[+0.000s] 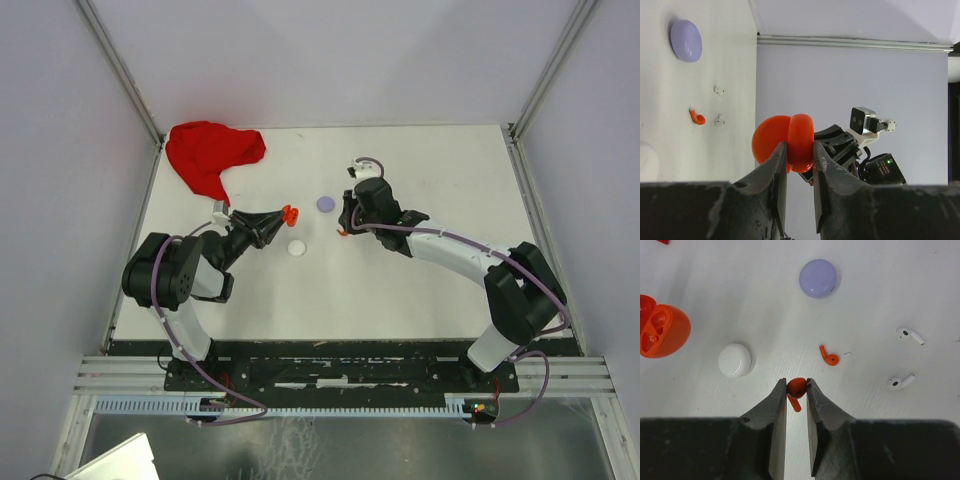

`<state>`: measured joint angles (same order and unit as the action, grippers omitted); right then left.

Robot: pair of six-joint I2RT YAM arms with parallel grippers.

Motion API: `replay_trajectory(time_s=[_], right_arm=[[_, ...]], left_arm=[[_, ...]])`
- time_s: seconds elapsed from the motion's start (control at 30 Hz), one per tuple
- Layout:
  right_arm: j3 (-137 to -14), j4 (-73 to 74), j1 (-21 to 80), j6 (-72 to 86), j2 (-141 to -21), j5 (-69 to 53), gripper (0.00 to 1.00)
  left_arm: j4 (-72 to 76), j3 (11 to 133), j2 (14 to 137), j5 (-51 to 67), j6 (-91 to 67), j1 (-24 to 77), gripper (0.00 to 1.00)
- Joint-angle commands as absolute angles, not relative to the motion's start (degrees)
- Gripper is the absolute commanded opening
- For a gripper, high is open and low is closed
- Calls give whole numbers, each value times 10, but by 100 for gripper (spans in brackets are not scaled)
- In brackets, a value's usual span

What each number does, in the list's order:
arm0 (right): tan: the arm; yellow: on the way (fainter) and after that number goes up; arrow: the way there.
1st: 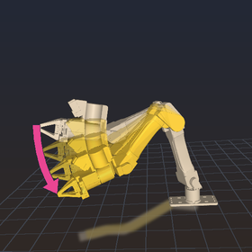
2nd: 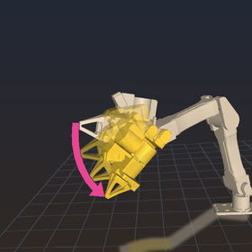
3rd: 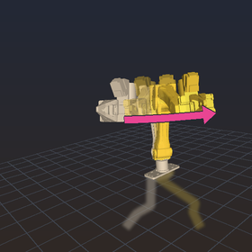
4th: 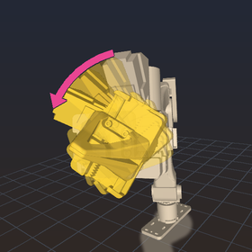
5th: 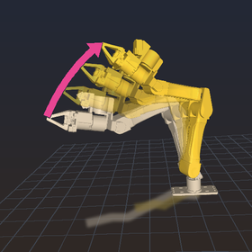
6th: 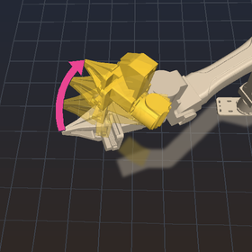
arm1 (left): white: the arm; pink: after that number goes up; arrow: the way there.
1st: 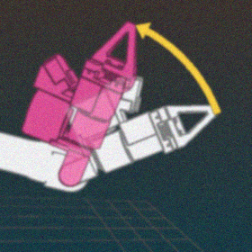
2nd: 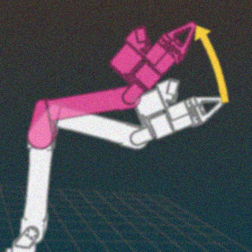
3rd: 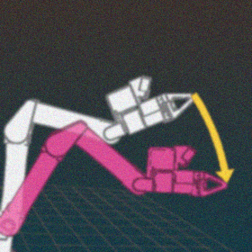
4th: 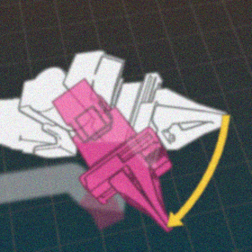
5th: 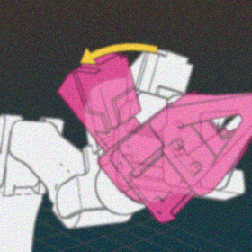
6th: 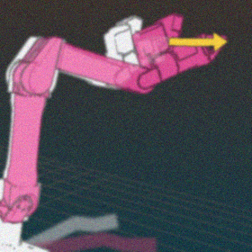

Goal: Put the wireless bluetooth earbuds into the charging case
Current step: Pick up the earbud from the center of the board, then place the earbud in the charging case.

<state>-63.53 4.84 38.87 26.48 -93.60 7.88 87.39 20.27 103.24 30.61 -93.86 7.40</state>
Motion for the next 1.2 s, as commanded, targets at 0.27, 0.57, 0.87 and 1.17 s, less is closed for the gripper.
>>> replay_trajectory(time_s=[0.27,0.57,0.87,1.17], right_arm=[[-576,-139,400,173,-848,-17,12],[-515,-296,422,145,-838,-51,11],[-450,-489,438,127,-881,-69,7],[-423,-585,442,105,-918,-67,4]], left_arm=[[990,230,1065,309,-971,107,3],[990,240,1083,276,-1009,153,3],[991,250,1086,278,-1017,170,3],[991,258,1081,282,-1024,177,3]])
